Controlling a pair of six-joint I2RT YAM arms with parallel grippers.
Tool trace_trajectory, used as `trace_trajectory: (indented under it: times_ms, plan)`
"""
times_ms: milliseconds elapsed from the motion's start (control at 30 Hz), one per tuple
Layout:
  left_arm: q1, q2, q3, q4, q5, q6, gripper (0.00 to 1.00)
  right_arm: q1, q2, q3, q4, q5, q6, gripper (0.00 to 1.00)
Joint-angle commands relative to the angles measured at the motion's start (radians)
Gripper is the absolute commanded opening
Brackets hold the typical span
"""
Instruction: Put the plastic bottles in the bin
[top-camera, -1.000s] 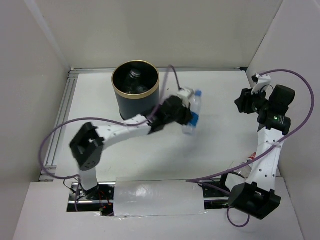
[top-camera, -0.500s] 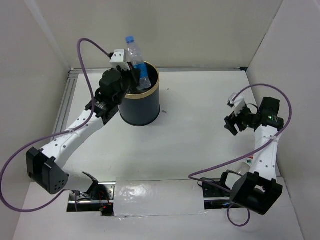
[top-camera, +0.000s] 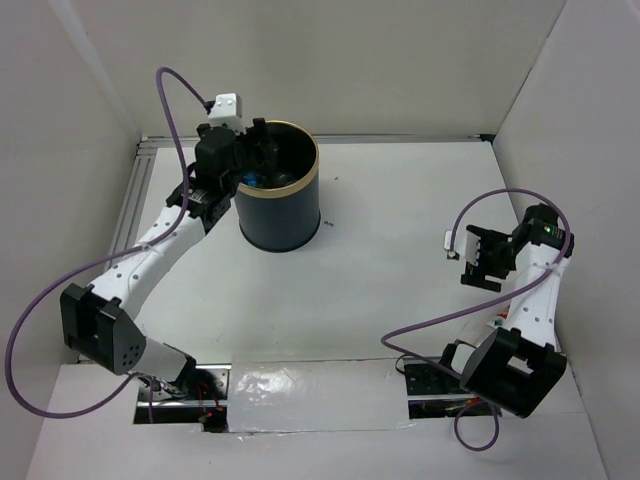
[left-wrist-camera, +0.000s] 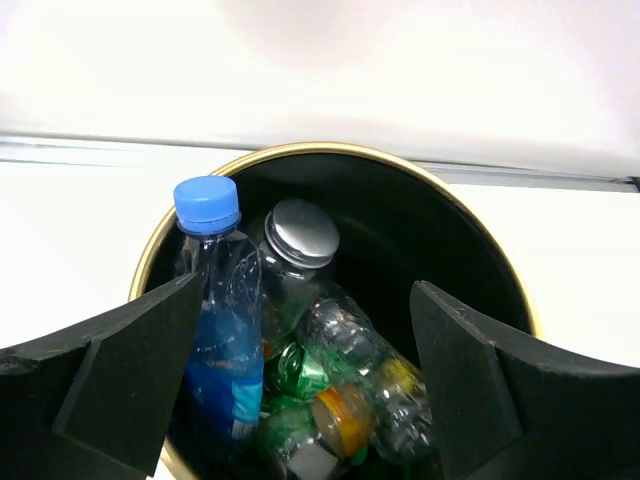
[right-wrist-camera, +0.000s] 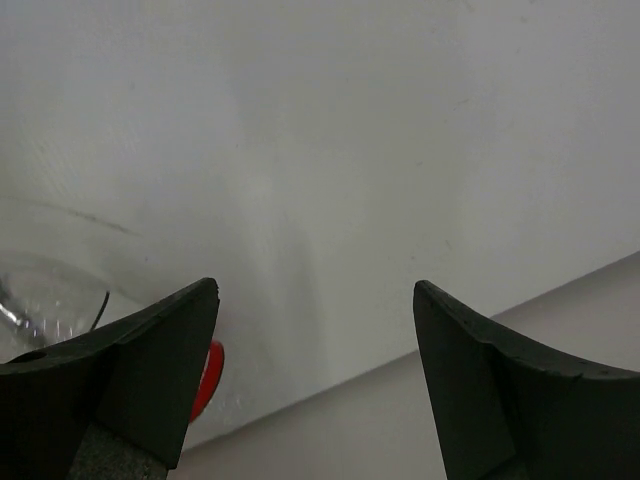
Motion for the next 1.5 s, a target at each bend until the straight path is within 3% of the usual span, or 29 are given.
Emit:
trace_trajectory:
  times_ms: [0,233,367,567,733,933,1100,1133,1200,1233,1267,1333,1400,1433,1467]
  plan:
    - [-0.028,-0.087,-0.007,0.016,0.01,0.032,0.98,-0.005,-0.037,0.039,-0.075,0.207,-0.412,0.85]
    - [-0.154,-0.279,-0.171,-0.031,0.105,0.032,0.99,-0.005,-0.06,-0.059,-0.084,0.597,-0.546,0.87]
    - [-0.241,-0.34,-0.257,-0.057,0.105,-0.006,0.99,-0.005,-0.048,-0.103,-0.084,0.701,-0.571,0.94]
    - [-0.273,-0.373,-0.303,-0.097,0.085,-0.057,0.99,-0.005,-0.057,-0.209,-0.084,0.793,-0.699,0.97]
    - [-0.295,-0.405,-0.352,-0.123,0.065,-0.107,0.99,-0.005,-0.045,-0.333,0.017,0.823,-0.727,1.0]
    - [-0.324,-0.446,-0.396,-0.16,0.03,-0.153,0.99,-0.005,-0.022,-0.502,0.259,0.702,-0.759,1.0]
    - [-0.342,-0.475,-0.425,-0.182,0.01,-0.173,0.99,-0.037,0.043,-0.539,0.378,0.663,-0.747,0.96]
    - [-0.343,-0.484,-0.426,-0.182,0.001,-0.186,0.99,-0.064,0.055,-0.539,0.39,0.635,-0.747,0.95]
    - [-0.352,-0.495,-0.45,-0.191,0.001,-0.196,0.99,-0.075,0.089,-0.53,0.421,0.599,-0.718,0.82]
    - [-0.352,-0.495,-0.45,-0.191,0.001,-0.206,0.99,-0.075,0.099,-0.515,0.421,0.549,-0.695,0.73]
    - [-0.362,-0.495,-0.459,-0.191,0.001,-0.206,0.99,-0.075,0.124,-0.495,0.412,0.509,-0.664,0.54]
    - [-0.362,-0.506,-0.47,-0.191,0.001,-0.218,0.99,-0.075,0.148,-0.421,0.351,0.402,-0.569,0.4]
    - [-0.385,-0.515,-0.479,-0.182,0.001,-0.229,0.99,-0.028,0.168,-0.259,0.262,0.19,-0.446,0.28]
    - [-0.385,-0.515,-0.494,-0.182,0.01,-0.229,0.99,-0.005,0.169,-0.196,0.237,0.116,-0.291,0.22]
    - [-0.398,-0.515,-0.507,-0.165,0.021,-0.239,0.99,0.036,0.185,-0.06,0.216,-0.039,-0.211,0.22]
